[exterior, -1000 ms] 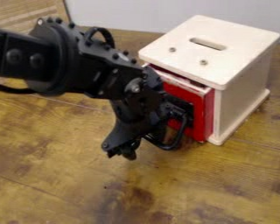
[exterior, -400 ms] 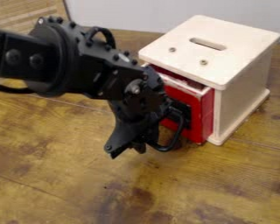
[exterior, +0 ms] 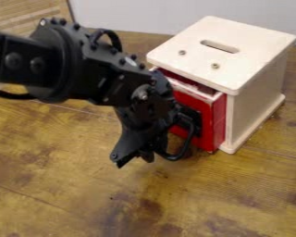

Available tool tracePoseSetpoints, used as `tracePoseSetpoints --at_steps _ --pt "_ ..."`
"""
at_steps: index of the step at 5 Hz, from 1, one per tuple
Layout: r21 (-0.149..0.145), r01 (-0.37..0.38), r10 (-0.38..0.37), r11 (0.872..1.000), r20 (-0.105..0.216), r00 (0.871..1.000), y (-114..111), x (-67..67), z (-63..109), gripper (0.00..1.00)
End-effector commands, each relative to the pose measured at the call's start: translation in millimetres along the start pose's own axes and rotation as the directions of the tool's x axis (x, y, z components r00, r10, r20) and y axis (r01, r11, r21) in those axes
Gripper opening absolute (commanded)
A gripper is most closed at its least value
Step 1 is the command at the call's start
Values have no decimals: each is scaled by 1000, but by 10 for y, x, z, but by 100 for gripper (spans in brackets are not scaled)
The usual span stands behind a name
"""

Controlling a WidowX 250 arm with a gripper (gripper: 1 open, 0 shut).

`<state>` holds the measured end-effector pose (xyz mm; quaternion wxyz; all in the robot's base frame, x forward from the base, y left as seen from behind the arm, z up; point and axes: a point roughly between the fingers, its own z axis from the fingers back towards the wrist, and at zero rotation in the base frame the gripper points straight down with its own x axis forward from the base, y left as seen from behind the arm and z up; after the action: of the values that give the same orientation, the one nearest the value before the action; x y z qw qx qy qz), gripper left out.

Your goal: Open the drawer

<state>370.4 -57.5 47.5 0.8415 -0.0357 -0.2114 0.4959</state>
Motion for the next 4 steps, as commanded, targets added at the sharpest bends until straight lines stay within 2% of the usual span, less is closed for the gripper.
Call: tracePoseSetpoints --at_steps 1,3,4 --pt "-34 121 -120 992 18 993 -14 -11 219 0" --pt "15 14 -15 1000 49 999 44 -2 188 0" --pt "17 21 -21 1000 49 999 98 -2 160 0"
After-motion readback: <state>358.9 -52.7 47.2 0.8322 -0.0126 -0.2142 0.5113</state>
